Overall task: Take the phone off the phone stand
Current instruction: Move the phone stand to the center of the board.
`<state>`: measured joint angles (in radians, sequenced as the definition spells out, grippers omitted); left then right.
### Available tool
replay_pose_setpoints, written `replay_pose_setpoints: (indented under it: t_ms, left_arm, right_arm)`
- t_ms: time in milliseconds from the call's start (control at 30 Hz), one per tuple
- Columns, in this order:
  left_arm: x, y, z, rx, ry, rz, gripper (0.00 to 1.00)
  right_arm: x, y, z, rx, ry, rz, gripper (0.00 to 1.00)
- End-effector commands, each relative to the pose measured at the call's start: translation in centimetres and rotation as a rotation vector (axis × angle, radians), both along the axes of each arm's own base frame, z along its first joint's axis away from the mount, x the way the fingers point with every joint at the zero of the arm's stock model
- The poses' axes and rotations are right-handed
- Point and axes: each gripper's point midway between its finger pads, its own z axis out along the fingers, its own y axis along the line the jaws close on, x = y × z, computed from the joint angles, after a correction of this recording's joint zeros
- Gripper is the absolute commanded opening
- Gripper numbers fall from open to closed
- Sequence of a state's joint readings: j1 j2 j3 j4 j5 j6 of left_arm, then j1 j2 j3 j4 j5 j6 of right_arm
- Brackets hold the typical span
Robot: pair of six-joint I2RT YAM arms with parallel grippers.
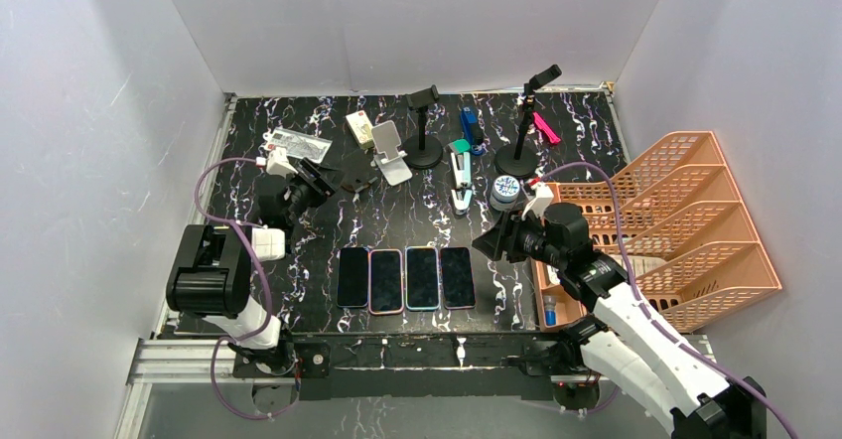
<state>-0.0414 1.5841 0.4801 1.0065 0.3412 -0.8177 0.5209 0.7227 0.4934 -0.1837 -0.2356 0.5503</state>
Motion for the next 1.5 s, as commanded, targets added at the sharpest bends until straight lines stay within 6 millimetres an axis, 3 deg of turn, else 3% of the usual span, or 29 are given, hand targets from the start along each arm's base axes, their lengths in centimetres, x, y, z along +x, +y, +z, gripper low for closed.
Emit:
replay_pose_setpoints:
  t_ms: [0,367,567,767,900,1300,1467]
  left_arm:
    - [0.0,0.3,-0.9,-0.007,0.052,0.033,0.58]
    - [1.4,0.0,-2.7,-0.016,0.132,0.024,0.35]
    - [2.2,-0.4,-2.9,-0.019,0.136,0.009,0.3]
    - [2.8,-0.7,-3.2,-0.025,0.145,-0.006,0.26]
    - [3.2,-0.8,-3.5,-0.025,0.149,-0.007,0.25]
    - [4.3,-1.1,-3.5,-0.042,0.15,-0.016,0.24]
    - [3.8,0.0,-2.4,-0.008,0.124,0.042,0.34]
  right_arm:
    - [0.5,-0.1,1.8,0.021,-0.06,-0.013,0.61]
    - [0.9,-0.9,3.8,0.023,-0.112,-0.061,0.61]
    - [1.6,-2.3,6.9,0.02,-0.183,-0.144,0.61]
    - [2.0,-3.9,11.7,0.029,-0.292,-0.221,0.62]
    - [2.2,-4.8,13.7,0.019,-0.341,-0.26,0.62]
    - [2.4,-5.5,13.8,-0.006,-0.353,-0.291,0.62]
    - [2.5,-6.0,14.2,-0.024,-0.371,-0.31,0.63]
